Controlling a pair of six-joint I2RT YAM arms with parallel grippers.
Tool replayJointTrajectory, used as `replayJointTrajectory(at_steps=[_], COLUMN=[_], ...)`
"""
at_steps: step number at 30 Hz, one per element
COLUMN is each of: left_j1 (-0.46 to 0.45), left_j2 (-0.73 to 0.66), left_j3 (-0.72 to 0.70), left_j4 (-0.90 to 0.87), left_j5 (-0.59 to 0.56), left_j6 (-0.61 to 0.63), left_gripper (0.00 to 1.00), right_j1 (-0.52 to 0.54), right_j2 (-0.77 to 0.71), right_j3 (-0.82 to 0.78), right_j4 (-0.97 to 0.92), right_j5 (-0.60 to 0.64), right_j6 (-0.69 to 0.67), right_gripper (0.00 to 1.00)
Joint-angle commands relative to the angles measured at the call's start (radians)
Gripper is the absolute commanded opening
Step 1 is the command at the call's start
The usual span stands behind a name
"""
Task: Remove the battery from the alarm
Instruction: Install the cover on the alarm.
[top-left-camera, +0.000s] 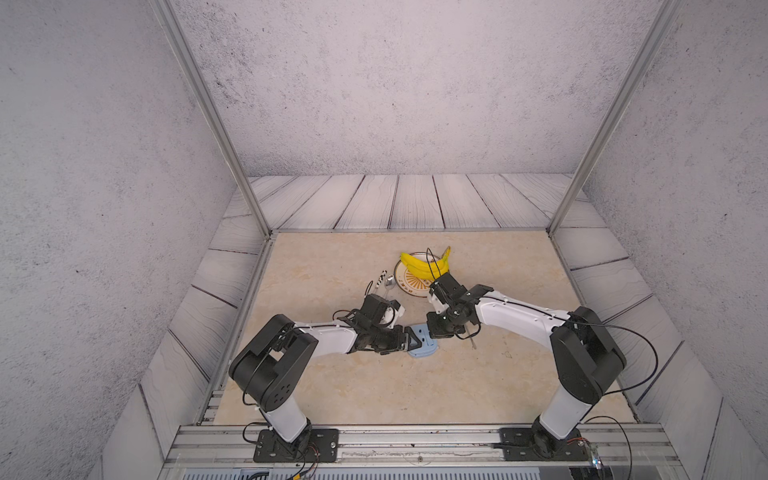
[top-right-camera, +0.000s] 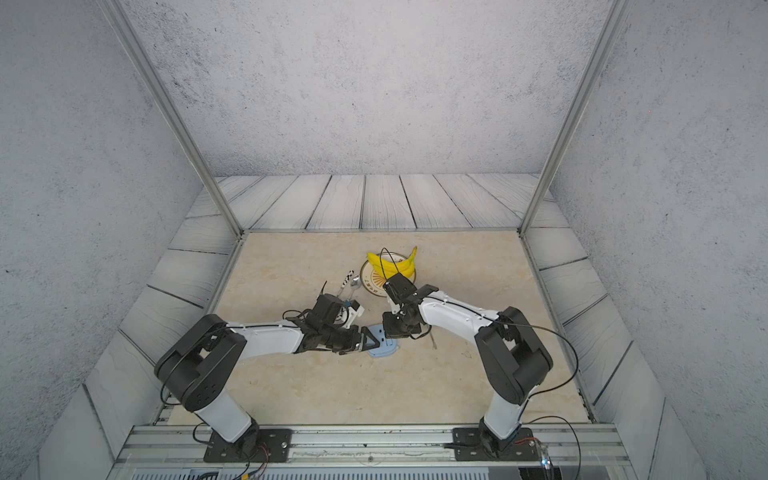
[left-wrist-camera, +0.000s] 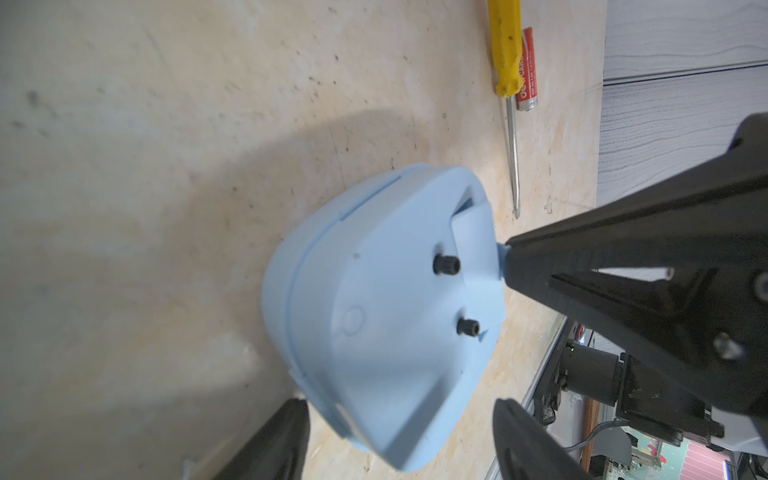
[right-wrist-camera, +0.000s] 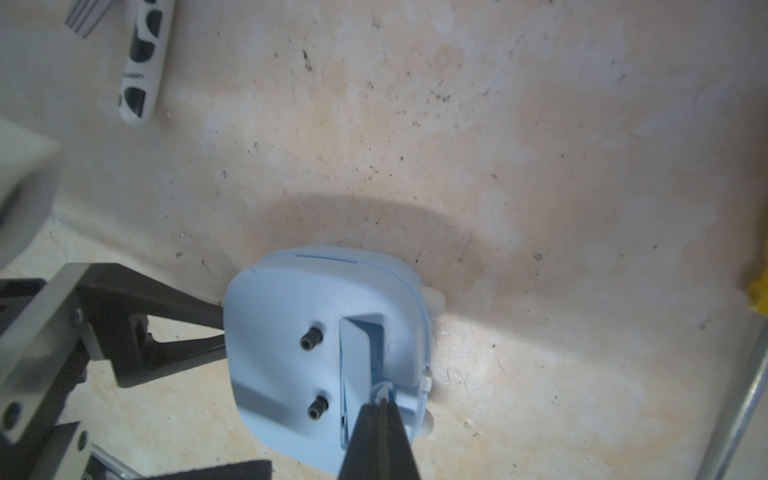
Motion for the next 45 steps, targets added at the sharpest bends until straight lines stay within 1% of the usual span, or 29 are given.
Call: replayJointTrajectory(at_steps=[1, 20, 45], left_j1=[0.002, 0.005, 0.006], left_j2=[-0.021, -0.039, -0.031], left_j3=[-0.011, -0.01, -0.008], left_j4=[-0.01, -0.027, -0.018], left_j5=[-0.012, -0.022, -0.006], left_j6=[0.015, 0.02, 0.026], left_gripper=[0.76, 0.77, 0.77], right_j1=[0.001, -0.01, -0.011], right_j2=[0.01, 0.006, 0.053], right_j3=[0.024, 0.034, 0.055], right_j4=[-0.033, -0.059, -0.064], right_j5=[0.002, 0.015, -0.045], right_j6=[-0.018, -0.032, -0.03], right_gripper=[0.0, 0.0, 0.0])
